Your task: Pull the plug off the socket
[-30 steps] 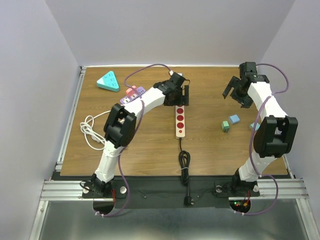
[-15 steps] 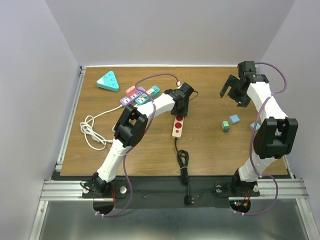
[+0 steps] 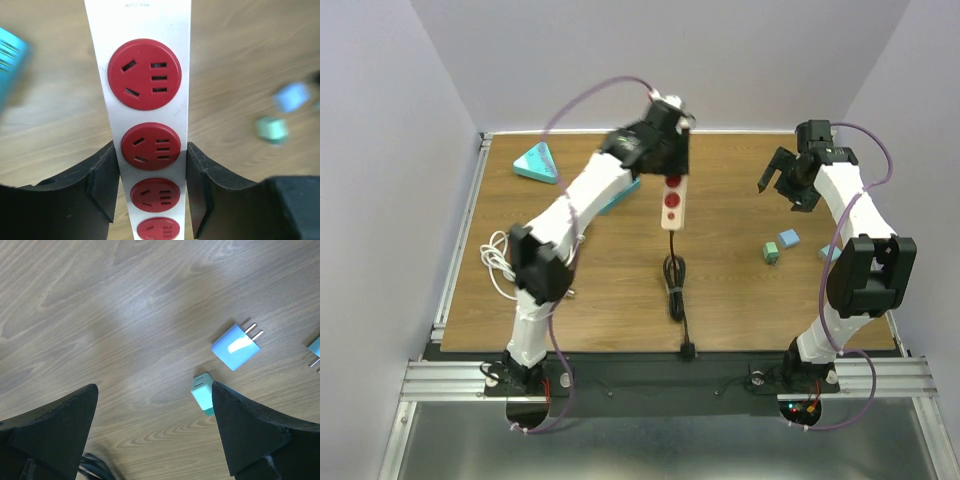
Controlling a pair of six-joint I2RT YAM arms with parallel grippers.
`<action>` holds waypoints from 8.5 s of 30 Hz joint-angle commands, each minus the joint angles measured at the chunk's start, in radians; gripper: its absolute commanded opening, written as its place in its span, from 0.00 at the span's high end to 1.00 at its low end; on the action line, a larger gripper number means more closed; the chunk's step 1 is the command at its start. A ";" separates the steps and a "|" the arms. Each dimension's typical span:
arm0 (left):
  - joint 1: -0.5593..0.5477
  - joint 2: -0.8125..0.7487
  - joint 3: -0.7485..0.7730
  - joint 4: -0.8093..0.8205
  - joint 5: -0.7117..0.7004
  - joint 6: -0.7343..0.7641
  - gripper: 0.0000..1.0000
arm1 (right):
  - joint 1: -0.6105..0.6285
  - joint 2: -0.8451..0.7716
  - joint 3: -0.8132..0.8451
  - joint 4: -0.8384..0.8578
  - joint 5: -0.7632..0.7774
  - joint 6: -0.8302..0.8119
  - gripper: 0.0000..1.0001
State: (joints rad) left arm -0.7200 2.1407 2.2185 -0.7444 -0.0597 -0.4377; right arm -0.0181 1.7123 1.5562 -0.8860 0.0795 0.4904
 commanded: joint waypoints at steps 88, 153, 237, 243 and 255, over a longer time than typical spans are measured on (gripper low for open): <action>0.659 -0.462 -0.522 0.409 0.161 0.220 0.31 | 0.362 0.113 0.100 0.093 -0.331 -0.030 0.00; -0.002 -0.191 -0.959 0.522 0.453 0.146 1.00 | 0.328 0.063 0.048 0.110 -0.060 0.027 0.00; 0.185 -0.387 -1.060 0.775 0.371 -0.151 0.38 | 0.535 0.359 0.208 0.084 0.062 -0.001 0.99; 0.177 -0.374 -1.019 0.778 0.383 -0.142 0.39 | 0.521 0.199 0.107 0.107 -0.147 -0.036 0.99; 0.172 -0.326 -0.942 0.766 0.402 -0.141 0.39 | 0.249 0.026 -0.109 0.065 0.147 0.036 1.00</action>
State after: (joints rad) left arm -0.5430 1.8084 1.2095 0.0128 0.3237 -0.5987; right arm 0.4252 1.7535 1.5204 -0.7956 0.0628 0.4915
